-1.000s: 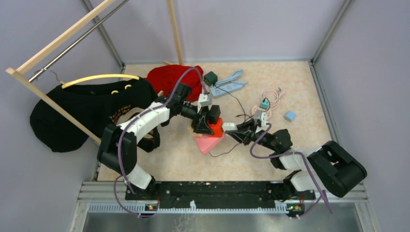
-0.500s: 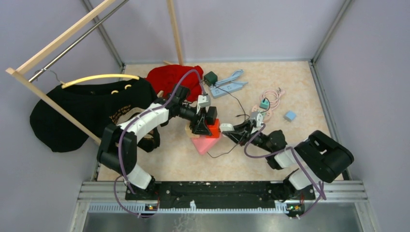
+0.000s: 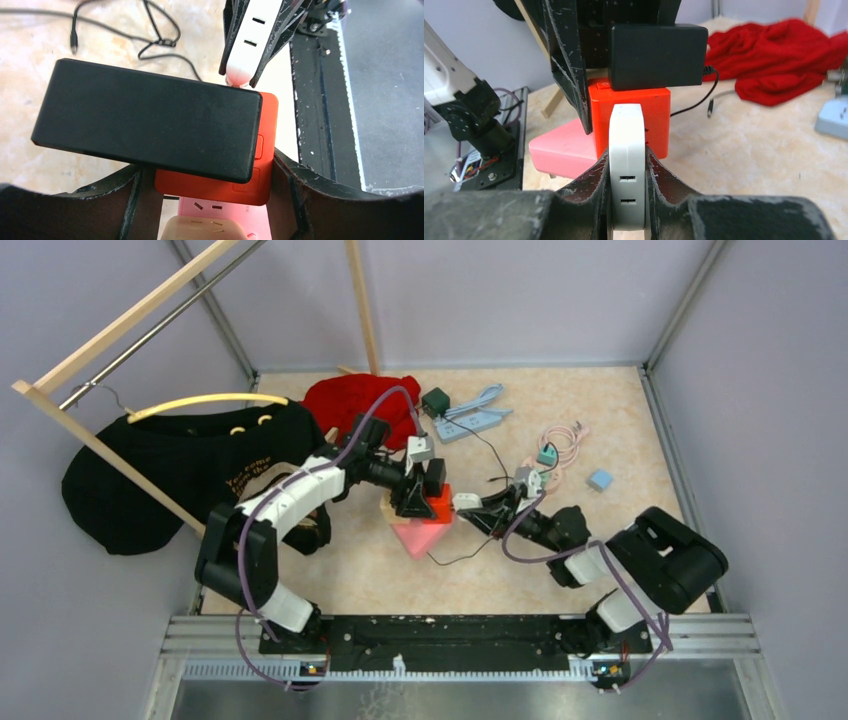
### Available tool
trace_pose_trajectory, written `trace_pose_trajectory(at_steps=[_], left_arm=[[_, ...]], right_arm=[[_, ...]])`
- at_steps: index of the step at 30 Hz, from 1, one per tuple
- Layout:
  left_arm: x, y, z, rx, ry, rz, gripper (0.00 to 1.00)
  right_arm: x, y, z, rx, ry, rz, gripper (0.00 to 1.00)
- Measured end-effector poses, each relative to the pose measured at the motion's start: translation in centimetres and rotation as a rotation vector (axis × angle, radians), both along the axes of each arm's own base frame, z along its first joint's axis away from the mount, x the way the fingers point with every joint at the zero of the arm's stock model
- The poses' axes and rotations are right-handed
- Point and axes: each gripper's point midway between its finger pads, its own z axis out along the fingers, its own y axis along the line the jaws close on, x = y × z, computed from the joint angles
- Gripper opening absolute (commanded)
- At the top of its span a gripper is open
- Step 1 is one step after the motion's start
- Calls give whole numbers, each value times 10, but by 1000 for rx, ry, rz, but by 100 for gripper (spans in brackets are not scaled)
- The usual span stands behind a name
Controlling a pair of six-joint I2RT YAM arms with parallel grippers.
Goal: Insert the plug
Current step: Insert the plug into the socket, then place the socket at the center of the board.
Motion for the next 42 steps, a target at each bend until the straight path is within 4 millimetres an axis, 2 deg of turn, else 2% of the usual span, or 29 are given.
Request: trace_pose_trajectory(at_steps=[3,7,11,15,18,21,23,25,27,28,30,33,36,39,42], left_arm=[[-6,-2,21,-52,-33,-23,0],[-19,-9,61,-157,-84,-108,0],[-24,-13,89,-206,-131,-166,0],[-30,-16,109,-254,-170,-219,0],[-37,-20,116,-287,-160,-252,0],[-35,-23,115,-297,-152,-241,0],[-31,-29,105,-283,-146,-212,0],[-37,-39,89,-258,-124,-209,0],[-42,-45,79,-243,-106,-212,0],[-43,-49,76,-237,-112,-215,0],[-44,-57,67,-221,-122,-222,0],[-43,-65,41,-177,-113,-218,0],[-31,-67,1,-93,-91,-168,0],[-15,-63,-47,24,-72,-97,0],[-5,-55,-79,114,-78,-41,18]], right_arm=[[-6,-2,23,44,-44,16,0],[-22,-2,61,122,-125,63,0],[-27,-4,92,173,-203,78,0],[-35,-4,116,206,-285,76,0],[-41,-5,122,200,-307,72,2],[-39,-9,125,184,-302,38,46],[-37,-12,124,170,-289,18,61],[-33,-19,125,153,-267,-25,76],[-29,-27,112,110,-207,-71,94],[-27,-32,108,89,-180,-101,98],[-24,-45,107,72,-153,-168,99],[-28,-69,117,88,-137,-262,99],[-30,-88,123,111,-120,-337,99],[-23,-102,120,99,-63,-422,99],[-10,-114,108,33,26,-520,99]])
